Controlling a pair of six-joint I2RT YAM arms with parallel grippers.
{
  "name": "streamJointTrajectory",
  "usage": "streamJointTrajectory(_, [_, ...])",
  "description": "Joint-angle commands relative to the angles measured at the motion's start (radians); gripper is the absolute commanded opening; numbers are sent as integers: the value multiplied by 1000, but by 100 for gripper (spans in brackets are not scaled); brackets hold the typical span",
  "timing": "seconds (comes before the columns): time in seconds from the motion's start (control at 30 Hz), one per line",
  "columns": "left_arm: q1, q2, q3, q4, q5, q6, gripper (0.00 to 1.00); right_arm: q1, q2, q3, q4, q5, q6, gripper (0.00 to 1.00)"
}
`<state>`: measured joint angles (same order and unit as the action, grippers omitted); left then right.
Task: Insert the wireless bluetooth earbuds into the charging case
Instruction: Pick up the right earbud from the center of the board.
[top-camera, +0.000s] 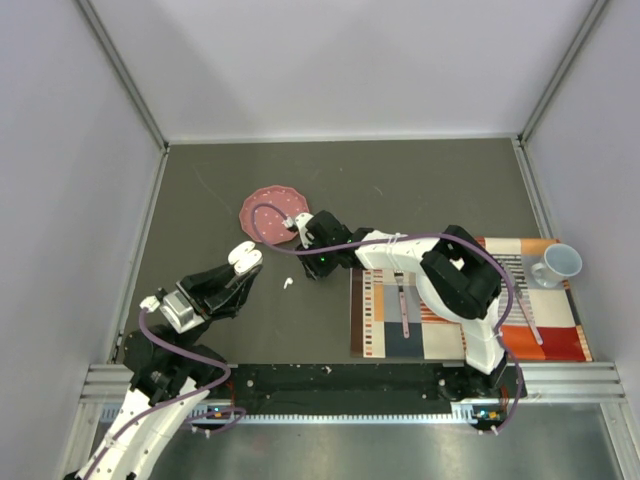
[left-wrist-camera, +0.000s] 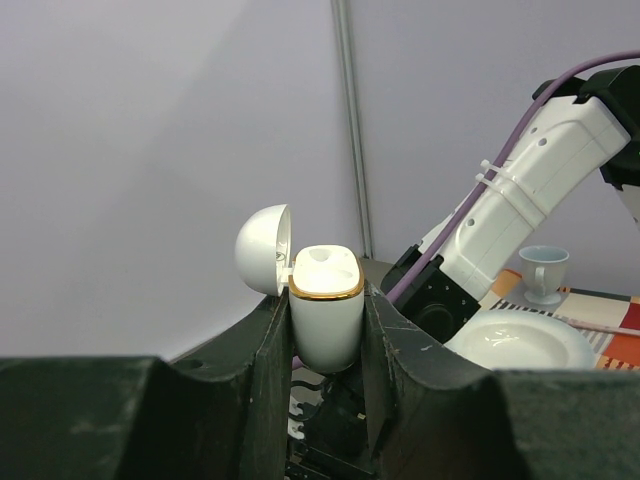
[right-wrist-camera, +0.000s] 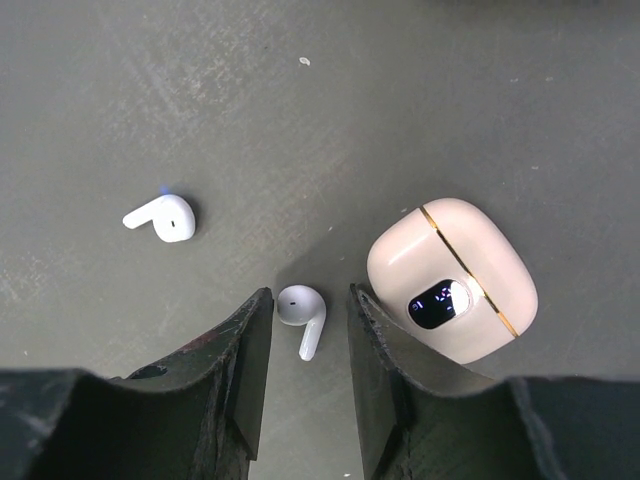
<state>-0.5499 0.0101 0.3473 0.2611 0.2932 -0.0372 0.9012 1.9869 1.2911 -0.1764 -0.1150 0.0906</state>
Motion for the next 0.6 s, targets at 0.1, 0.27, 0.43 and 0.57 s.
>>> streamJointTrajectory(0.1, [-2, -30, 22, 33, -20, 3, 0, 10, 18, 34, -11, -3, -12, 31])
streamJointTrajectory(0.27, [-2, -30, 19, 30, -23, 2, 0, 10, 18, 36, -11, -2, 6, 27])
streamJointTrajectory(0.43, [-1, -29, 19, 23, -29, 2, 0, 10, 0, 13, -12, 28, 70, 24])
streamJointTrajectory(0.57, [-1, -32, 19, 20, -32, 2, 0, 11, -37, -22, -15, 81, 156, 25])
